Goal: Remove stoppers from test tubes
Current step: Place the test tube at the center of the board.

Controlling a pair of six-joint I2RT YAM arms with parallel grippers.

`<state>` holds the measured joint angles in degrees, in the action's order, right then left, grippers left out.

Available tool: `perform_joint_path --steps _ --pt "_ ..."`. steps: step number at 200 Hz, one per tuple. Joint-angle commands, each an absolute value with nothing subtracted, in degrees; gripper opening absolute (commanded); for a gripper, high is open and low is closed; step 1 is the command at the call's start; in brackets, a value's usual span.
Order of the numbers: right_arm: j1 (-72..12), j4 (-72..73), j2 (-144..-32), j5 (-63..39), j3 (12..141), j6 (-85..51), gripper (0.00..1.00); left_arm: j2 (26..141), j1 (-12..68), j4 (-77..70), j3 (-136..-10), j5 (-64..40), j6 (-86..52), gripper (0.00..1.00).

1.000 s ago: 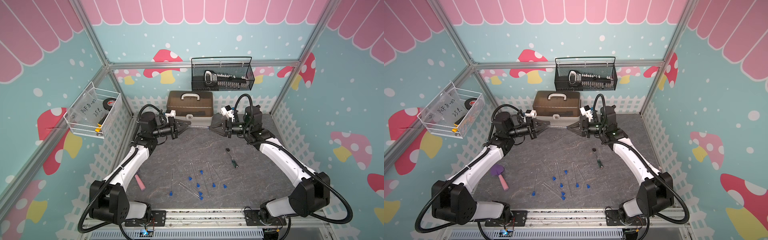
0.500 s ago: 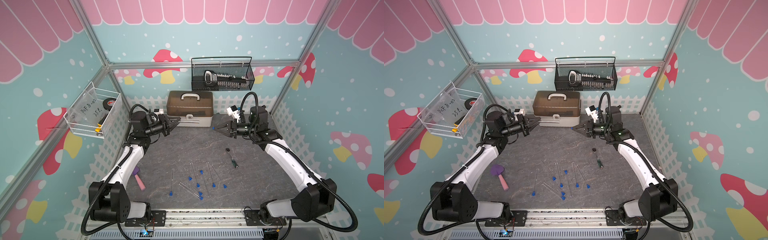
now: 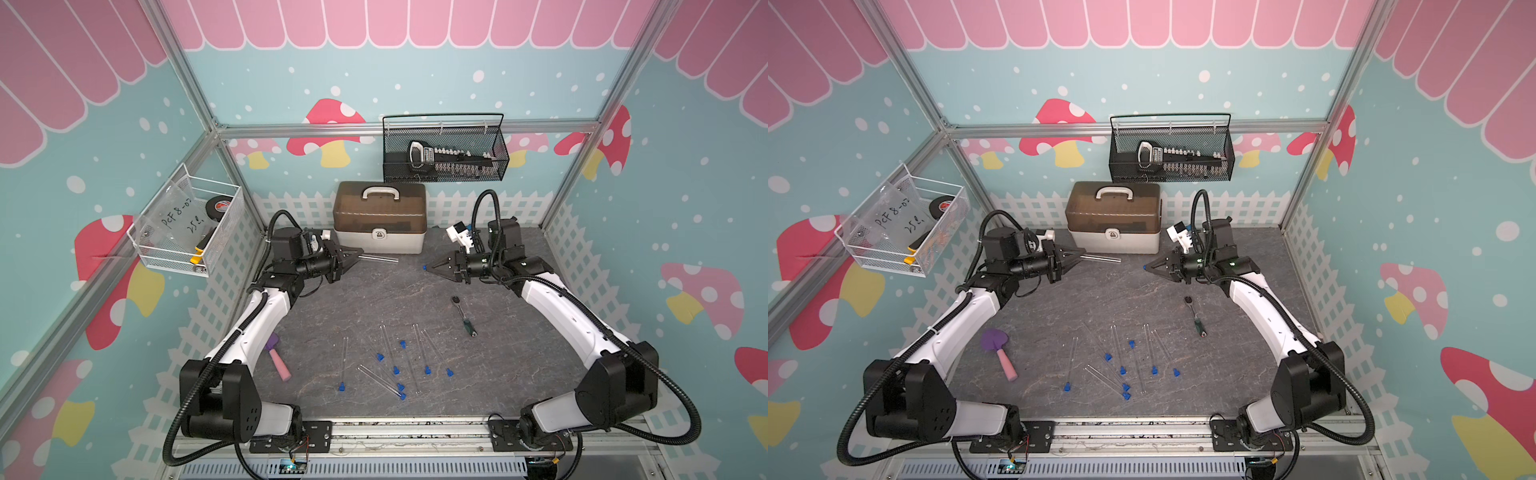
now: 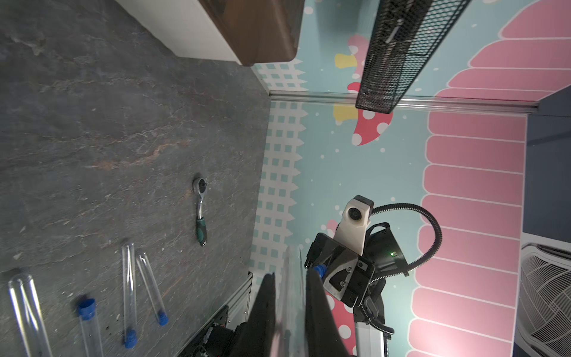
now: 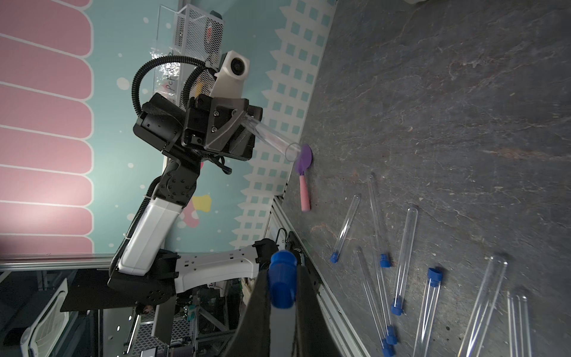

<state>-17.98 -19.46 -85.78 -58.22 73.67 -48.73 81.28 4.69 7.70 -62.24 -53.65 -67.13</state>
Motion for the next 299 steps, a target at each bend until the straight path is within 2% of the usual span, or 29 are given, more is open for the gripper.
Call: perform_joint_path --steps 1,86,134,168,203,245,299 --pt "-18.28 -22.43 -87.78 -57.85 73.17 -43.46 0.0 83.8 6.57 14.46 -62.03 -52.23 -59.91 0.0" --pt "-18.31 -23.75 -99.93 -55.12 73.73 -37.79 0.0 98.64 13.16 14.49 -65.48 -48.68 -54.14 0.0" --pt "-18.34 -20.88 -107.82 -54.68 74.53 -38.49 0.0 108.9 13.44 7.92 -68.24 -49.66 -55.99 0.0" --pt "-18.36 -15.42 -113.76 -54.67 75.5 -42.32 0.0 115.74 13.41 -2.49 -68.55 -50.71 -63.12 0.0" --pt "-18.4 -9.29 -118.56 -54.97 77.04 -46.91 0.0 121.08 13.4 -1.14 -71.42 -50.36 -62.05 0.0" --pt "-18.39 -9.05 -121.81 -54.88 79.89 -47.61 0.0 125.38 13.18 -3.07 -74.08 -49.86 -63.86 0.0" --pt "-18.45 -8.5 -125.68 -54.01 81.32 -47.67 0.0 128.23 12.84 8.08 -77.52 -49.54 -58.2 0.0"
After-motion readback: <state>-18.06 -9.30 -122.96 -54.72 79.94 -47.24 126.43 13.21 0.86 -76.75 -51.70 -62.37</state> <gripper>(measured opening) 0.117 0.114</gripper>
